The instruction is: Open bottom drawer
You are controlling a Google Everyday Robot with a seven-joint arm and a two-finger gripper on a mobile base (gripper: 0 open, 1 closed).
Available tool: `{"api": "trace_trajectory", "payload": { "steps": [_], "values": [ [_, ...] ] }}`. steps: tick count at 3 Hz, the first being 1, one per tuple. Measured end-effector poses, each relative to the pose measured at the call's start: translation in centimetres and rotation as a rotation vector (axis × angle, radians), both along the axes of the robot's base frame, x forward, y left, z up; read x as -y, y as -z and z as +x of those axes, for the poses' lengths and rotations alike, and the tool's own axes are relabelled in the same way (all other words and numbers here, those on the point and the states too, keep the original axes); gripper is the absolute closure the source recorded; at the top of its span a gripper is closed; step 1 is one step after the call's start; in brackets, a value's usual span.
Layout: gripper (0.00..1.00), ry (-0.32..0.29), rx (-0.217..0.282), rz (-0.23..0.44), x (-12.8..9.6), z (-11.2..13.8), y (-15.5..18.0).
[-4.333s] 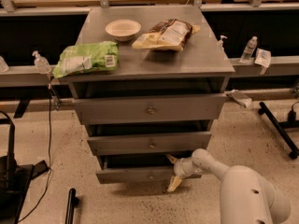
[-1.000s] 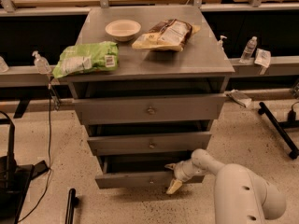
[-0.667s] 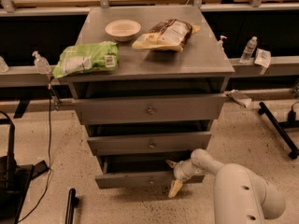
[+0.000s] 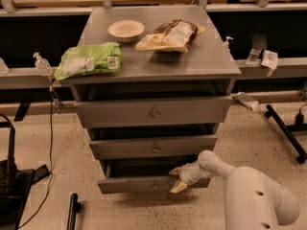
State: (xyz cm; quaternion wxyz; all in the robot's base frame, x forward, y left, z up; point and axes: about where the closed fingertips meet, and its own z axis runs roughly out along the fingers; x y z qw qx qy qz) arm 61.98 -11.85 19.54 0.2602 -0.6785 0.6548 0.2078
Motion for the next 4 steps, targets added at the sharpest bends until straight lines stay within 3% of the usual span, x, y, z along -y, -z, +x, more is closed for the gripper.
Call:
{"api": "trace_trajectory", "payload": {
  "steps": [1,2,4],
  "values": [
    [0.64,-0.009,0.019,0.014,0.1,0.2,-2.2],
    [0.95,-0.022,0.041,0.001,0.3,1.1,-4.1],
    [1.0,-0.008,0.064,-0.037,1.2,2.5,-4.6]
  ]
}}
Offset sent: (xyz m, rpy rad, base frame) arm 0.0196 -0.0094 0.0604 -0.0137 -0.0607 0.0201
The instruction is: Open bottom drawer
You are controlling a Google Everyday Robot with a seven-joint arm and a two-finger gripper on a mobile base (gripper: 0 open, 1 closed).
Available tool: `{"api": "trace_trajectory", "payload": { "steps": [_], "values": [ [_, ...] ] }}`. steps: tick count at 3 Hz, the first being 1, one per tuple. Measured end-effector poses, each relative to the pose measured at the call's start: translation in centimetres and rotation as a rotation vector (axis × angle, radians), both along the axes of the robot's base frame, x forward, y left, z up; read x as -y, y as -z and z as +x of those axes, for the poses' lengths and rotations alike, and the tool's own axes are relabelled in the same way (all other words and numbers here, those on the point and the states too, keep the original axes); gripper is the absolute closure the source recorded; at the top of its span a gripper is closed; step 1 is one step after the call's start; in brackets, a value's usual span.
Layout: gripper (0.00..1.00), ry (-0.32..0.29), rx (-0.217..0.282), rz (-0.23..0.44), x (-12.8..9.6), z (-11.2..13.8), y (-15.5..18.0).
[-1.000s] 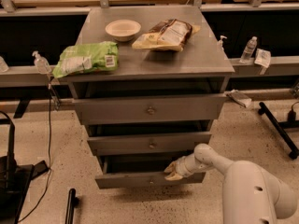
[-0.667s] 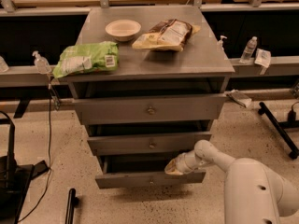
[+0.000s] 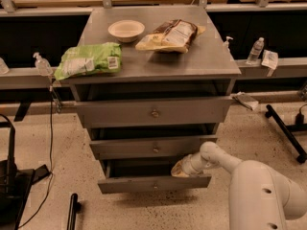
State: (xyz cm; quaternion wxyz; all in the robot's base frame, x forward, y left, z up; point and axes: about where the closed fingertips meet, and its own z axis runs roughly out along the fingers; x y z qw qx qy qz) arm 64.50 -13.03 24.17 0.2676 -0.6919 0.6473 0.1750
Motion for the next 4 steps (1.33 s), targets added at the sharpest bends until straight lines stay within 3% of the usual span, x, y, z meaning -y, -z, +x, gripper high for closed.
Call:
{"api": "trace_trajectory", "payload": {
  "steps": [3,4],
  "values": [
    [1.0,0.082,0.1,-0.158,2.5,2.2,2.8],
    [1.0,0.086,0.095,-0.179,2.9,2.8,4.1]
  ]
}}
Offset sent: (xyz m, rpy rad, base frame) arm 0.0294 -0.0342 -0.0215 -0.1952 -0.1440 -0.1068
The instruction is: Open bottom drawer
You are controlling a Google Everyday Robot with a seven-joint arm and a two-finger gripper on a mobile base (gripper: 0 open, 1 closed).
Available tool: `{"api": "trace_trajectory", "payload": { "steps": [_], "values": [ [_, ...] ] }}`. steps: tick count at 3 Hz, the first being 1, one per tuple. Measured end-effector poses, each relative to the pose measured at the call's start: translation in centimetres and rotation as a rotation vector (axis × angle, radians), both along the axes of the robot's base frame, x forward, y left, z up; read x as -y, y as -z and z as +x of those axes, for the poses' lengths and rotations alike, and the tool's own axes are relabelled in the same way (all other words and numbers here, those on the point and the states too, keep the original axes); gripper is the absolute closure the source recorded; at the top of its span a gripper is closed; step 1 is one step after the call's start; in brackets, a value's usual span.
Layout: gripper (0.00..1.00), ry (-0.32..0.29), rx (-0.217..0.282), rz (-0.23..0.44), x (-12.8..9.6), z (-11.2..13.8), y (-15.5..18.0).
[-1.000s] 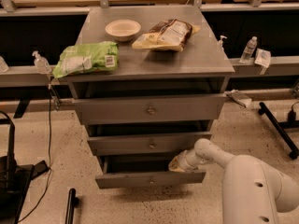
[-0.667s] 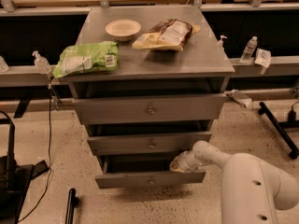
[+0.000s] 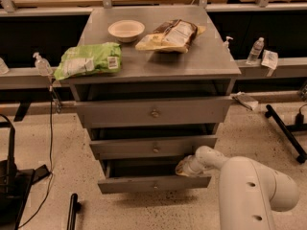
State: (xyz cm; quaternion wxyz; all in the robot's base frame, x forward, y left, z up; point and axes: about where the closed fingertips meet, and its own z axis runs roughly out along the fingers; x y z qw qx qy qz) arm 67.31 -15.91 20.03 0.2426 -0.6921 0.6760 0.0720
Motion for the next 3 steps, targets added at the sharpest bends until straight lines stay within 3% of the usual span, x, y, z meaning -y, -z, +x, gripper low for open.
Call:
{"api": "trace_trajectory", "payload": {
  "steps": [2,3],
  "values": [
    [1.0,-0.011,-0.053,-0.01,0.53,0.5,1.67],
    [1.0,-0.012,-0.055,-0.009,0.54,0.48,1.32]
  ]
}}
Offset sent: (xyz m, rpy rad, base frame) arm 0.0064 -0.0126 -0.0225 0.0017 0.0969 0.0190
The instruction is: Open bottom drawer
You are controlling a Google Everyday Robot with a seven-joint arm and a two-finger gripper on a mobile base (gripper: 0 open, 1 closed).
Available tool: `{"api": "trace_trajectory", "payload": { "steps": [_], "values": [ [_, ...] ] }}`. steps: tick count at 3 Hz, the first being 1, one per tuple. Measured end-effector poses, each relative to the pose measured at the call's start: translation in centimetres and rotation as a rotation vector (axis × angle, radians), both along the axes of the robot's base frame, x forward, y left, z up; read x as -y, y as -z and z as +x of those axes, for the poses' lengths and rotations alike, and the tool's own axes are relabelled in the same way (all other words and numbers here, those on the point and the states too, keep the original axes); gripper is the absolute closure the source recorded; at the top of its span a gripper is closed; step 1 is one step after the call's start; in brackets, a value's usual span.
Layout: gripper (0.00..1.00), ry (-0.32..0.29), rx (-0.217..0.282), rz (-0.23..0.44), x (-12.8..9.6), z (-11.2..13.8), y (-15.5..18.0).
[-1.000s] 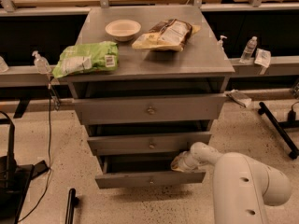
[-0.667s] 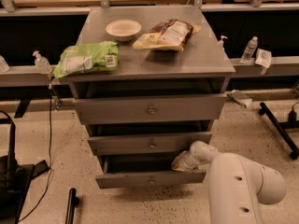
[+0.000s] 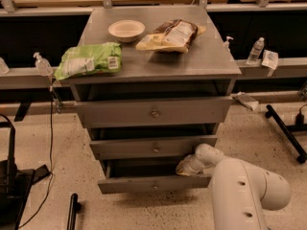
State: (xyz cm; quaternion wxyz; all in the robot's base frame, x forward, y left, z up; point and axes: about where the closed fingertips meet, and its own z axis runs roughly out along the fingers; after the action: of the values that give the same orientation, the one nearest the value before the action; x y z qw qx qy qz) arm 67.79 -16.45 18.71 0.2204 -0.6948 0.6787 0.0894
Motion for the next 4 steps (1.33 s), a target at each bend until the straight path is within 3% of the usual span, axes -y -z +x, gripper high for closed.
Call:
{"api": "trace_trajectory", "payload": {
  "steps": [1,3,4],
  "values": [
    [1.0,-0.031,-0.054,0.021,-0.5,-2.5,0.1],
    [1.0,-0.056,-0.105,0.035,-1.1,-4.8,0.4],
    [1.0,-0.057,-0.105,0.035,-1.1,-4.8,0.3]
  ]
}}
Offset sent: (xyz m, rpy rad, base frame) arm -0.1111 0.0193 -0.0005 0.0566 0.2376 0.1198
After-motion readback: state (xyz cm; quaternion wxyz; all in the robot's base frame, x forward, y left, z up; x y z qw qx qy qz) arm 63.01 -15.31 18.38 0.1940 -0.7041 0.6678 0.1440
